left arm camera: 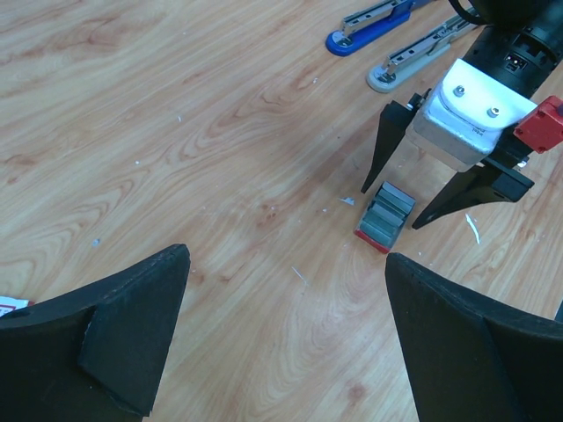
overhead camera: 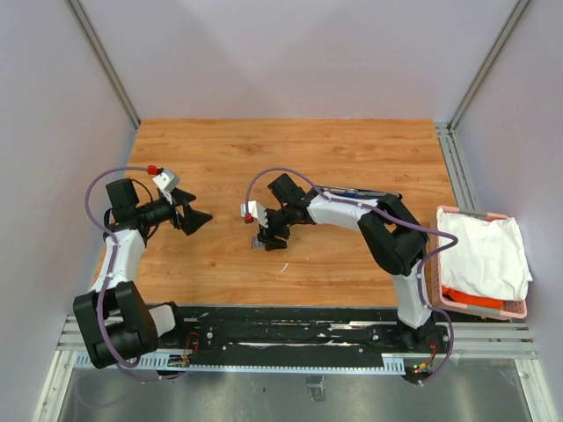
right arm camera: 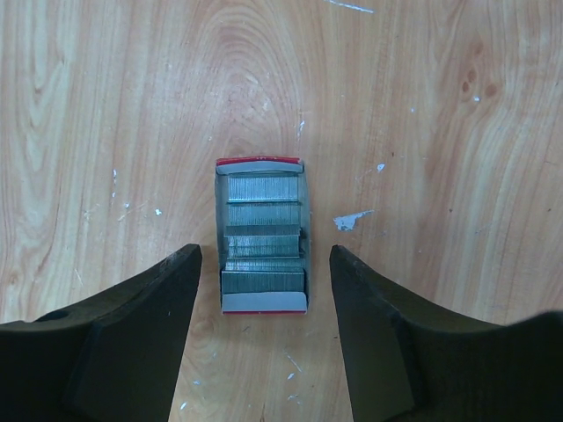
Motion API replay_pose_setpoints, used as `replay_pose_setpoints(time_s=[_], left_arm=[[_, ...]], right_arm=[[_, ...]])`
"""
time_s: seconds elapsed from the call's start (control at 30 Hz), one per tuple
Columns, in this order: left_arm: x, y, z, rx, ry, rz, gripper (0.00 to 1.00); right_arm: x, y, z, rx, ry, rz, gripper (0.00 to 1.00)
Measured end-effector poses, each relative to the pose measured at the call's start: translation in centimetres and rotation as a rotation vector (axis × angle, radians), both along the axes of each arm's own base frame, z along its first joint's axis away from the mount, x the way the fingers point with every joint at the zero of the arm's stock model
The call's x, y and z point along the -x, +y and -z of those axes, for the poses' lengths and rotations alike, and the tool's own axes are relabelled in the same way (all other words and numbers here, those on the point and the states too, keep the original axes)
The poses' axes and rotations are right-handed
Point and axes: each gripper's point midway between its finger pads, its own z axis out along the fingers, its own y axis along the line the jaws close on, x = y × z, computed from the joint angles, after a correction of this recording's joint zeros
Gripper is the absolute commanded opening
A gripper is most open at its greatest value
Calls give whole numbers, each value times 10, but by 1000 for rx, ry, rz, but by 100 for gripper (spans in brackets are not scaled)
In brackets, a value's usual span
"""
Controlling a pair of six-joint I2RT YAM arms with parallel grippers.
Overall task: Unload the staples from the stapler
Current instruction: Pick up the staple from the staple box.
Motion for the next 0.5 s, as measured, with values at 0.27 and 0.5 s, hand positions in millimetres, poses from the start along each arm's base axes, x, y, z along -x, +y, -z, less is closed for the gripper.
replay_pose_setpoints(time_s=[0.27, 0.5], left_arm=[[-1, 0, 0, -1, -4, 0, 98], [-1, 0, 2, 1, 1, 1, 98]], right_arm=[[-2, 0, 0, 3, 5, 19, 60], [-1, 9, -9, -9, 0, 14, 59]])
